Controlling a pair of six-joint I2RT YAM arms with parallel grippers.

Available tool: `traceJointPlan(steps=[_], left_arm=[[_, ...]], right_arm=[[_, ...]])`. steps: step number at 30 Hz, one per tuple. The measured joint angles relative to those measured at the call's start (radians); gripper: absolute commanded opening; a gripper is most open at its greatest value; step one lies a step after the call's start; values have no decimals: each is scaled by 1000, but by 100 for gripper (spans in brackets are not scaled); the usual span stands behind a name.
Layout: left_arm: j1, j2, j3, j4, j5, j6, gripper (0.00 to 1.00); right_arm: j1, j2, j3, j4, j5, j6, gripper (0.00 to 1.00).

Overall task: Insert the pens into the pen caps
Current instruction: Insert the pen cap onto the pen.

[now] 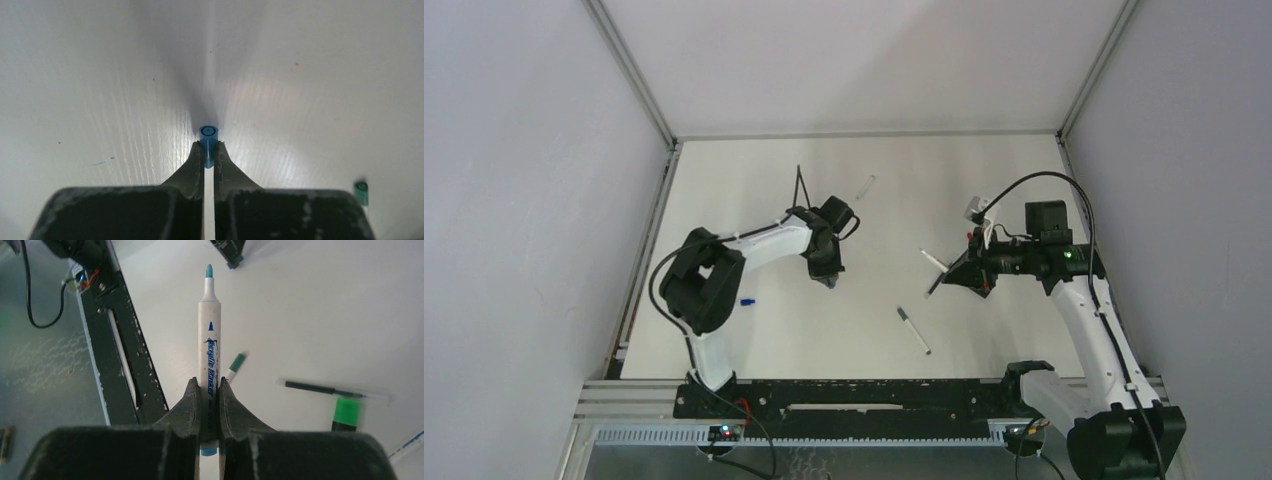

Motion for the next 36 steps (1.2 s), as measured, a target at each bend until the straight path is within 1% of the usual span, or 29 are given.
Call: traceJointPlan(steps=[3, 6, 8, 12, 14, 15, 17, 20, 24, 27, 30, 36], left_arm=[[0, -89, -56, 54, 9, 0, 0], [0, -214, -106, 129, 39, -3, 0], [0, -329, -147, 206, 73, -18, 0], [0, -536, -232, 396, 134, -69, 0], [0, -633, -280, 518, 165, -107, 0], [0, -665, -309, 607, 185, -134, 0], [0, -733, -329, 696, 206, -162, 0], [0, -785, -362, 871, 241, -222, 0], [-8, -816, -370, 1030, 264, -283, 0], [-17, -830, -370, 1109, 269, -314, 0], [-31, -835, -370, 1180, 271, -343, 0], [-59, -832, -370, 1272, 271, -377, 0]], right_arm=[[48, -12, 55, -59, 9, -65, 0], [67, -56, 89, -78, 6, -115, 0], [85, -113, 98, -69, -3, -134, 0], [175, -193, 103, -2, -10, -70, 0], [254, -214, 104, 68, 9, 22, 0], [292, -217, 105, 105, 24, 72, 0], [354, -217, 105, 171, 65, 167, 0], [425, -212, 105, 288, 164, 336, 0], [472, -193, 105, 423, 283, 556, 0], [488, -175, 105, 502, 331, 695, 0], [496, -154, 105, 564, 356, 800, 0], [515, -128, 105, 635, 374, 927, 0]])
